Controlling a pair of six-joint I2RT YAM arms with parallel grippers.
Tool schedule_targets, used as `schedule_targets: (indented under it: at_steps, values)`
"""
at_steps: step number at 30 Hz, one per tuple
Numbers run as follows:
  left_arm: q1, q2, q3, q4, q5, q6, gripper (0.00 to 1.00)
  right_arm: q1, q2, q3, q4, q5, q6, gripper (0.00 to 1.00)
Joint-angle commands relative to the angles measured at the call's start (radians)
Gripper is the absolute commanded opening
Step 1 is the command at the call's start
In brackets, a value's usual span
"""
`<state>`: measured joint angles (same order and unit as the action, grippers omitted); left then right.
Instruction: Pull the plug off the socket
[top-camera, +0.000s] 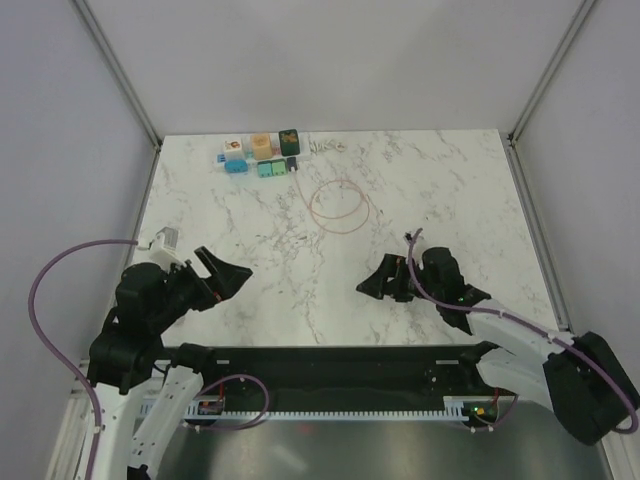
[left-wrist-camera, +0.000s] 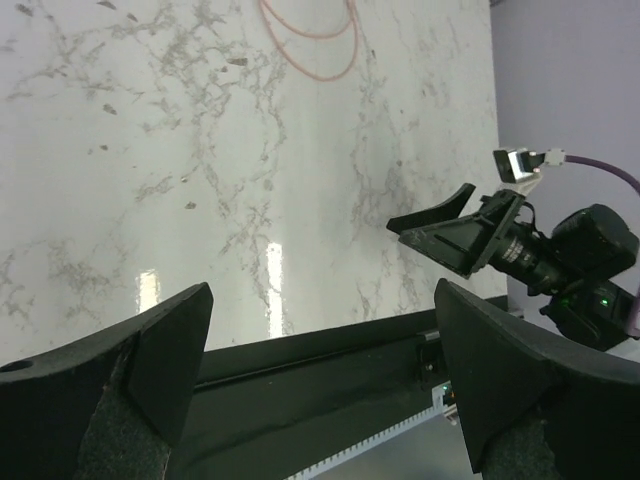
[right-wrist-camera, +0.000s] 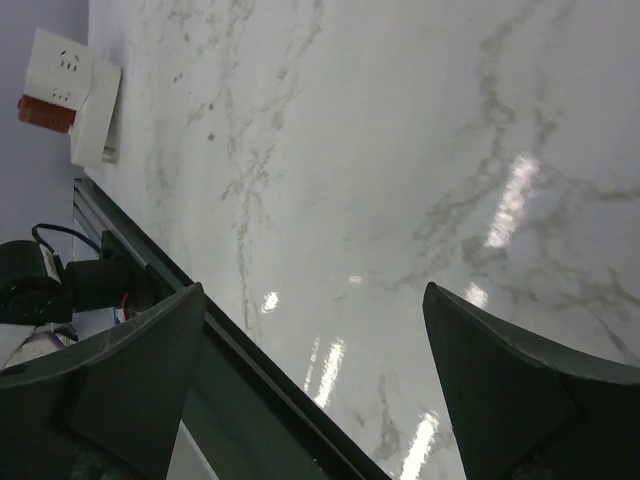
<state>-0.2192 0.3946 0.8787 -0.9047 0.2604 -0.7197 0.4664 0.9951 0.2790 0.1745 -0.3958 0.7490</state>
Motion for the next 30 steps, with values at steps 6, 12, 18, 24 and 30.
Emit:
schedule_targets:
  at_steps: [6,12,18,24,30]
  values:
    - [0.004,0.046,0.17,-0.25,-0.317,0.059,0.98,0.374,0.394,0.406,0.362,0.109,-0.126,0.98]
    - [0.004,0.139,0.209,-0.299,-0.441,0.077,0.98,0.448,0.692,0.69,0.405,0.084,-0.184,0.98]
    - [0.006,0.381,0.236,-0.381,-0.585,-0.113,1.0,0.448,0.835,0.81,0.474,0.146,-0.273,0.98]
    - [0.012,0.633,0.403,-0.515,-0.784,-0.323,1.0,0.448,0.89,0.637,0.708,0.224,-0.442,0.98]
    - [0.104,0.76,0.502,-0.51,-0.787,-0.367,1.0,0.448,0.815,0.617,0.639,0.339,-0.53,0.98]
